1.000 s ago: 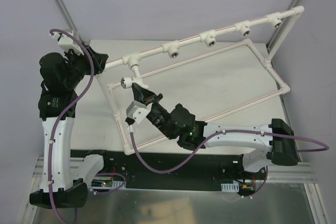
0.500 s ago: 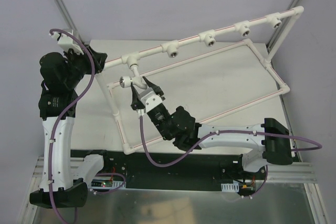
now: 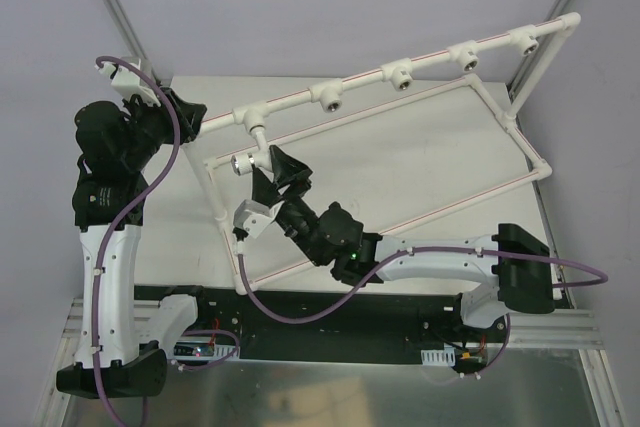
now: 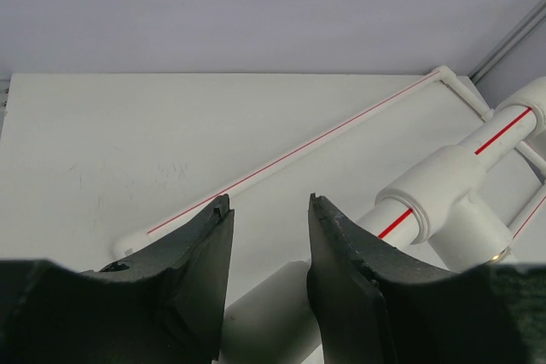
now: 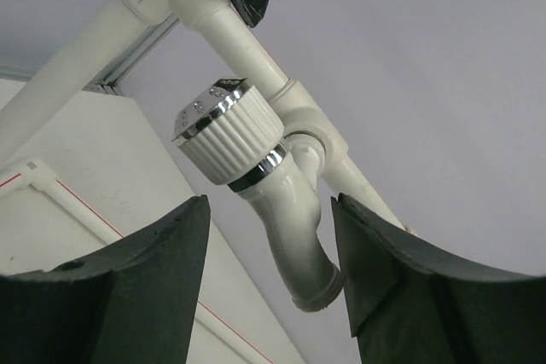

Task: Install the water faucets
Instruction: Screw the water faucet onto the adaptor.

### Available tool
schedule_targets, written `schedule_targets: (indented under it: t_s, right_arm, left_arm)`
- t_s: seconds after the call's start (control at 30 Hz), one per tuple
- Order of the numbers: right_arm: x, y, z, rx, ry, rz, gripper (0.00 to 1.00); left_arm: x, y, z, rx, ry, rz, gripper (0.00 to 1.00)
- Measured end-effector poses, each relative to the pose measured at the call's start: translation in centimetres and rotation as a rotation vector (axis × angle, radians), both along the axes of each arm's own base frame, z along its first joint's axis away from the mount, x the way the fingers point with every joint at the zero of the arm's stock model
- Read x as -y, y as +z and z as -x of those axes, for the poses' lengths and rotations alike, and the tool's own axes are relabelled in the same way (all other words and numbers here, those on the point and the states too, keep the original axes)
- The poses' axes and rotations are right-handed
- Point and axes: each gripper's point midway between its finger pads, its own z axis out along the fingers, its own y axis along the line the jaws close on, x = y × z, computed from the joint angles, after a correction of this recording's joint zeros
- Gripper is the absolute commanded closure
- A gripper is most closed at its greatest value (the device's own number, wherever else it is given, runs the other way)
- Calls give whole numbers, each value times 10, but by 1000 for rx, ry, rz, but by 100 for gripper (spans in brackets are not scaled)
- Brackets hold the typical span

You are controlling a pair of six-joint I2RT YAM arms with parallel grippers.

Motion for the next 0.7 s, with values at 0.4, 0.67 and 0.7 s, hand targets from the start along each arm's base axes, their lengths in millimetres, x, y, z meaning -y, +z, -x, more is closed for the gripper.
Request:
schedule_targets:
  t_s: [0.4, 0.67, 0.7]
  right_arm:
    - [-13, 10, -7, 81, -21, 99, 91]
    - [-5, 12, -11, -283, 29, -290, 100]
    - [-4, 12, -11, -341, 41, -354, 100]
  left_arm:
    - [-2, 0, -1, 3, 12, -6, 59]
    - [-4, 0, -2, 8, 20, -13, 59]
    - [-4, 0, -2, 8, 18, -13, 59]
